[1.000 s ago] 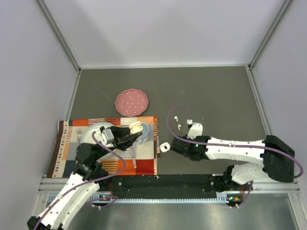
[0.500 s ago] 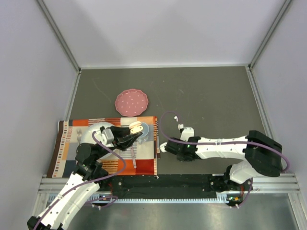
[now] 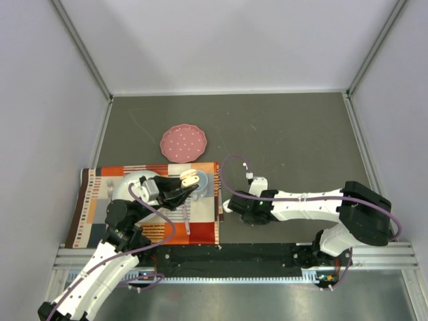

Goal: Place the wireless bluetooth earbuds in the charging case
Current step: Pick up the right earbud from the center of the board.

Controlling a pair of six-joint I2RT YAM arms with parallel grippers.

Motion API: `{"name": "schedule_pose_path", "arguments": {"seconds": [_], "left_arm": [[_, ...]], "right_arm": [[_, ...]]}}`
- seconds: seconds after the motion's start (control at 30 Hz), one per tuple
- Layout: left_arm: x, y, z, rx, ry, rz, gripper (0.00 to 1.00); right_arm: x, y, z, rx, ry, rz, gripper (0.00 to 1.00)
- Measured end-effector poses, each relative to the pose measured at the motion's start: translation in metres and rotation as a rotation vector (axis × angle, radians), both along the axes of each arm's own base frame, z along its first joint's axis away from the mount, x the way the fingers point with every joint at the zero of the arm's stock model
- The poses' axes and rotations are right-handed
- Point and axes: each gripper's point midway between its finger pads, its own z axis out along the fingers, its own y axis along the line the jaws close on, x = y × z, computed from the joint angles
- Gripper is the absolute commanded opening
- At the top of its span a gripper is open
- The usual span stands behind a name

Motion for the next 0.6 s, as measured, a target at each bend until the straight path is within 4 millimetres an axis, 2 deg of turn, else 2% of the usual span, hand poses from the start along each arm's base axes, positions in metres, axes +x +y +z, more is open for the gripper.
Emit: {"name": "schedule_pose_path", "arguments": {"seconds": [0.6], "left_arm": [[0.0015, -0.0001, -0.0053, 0.011, 0.022, 0.004, 0.00]], "right_arm": [[0.0022, -0.0079, -0.0009, 0.011, 0.036, -0.091, 0.35]]}}
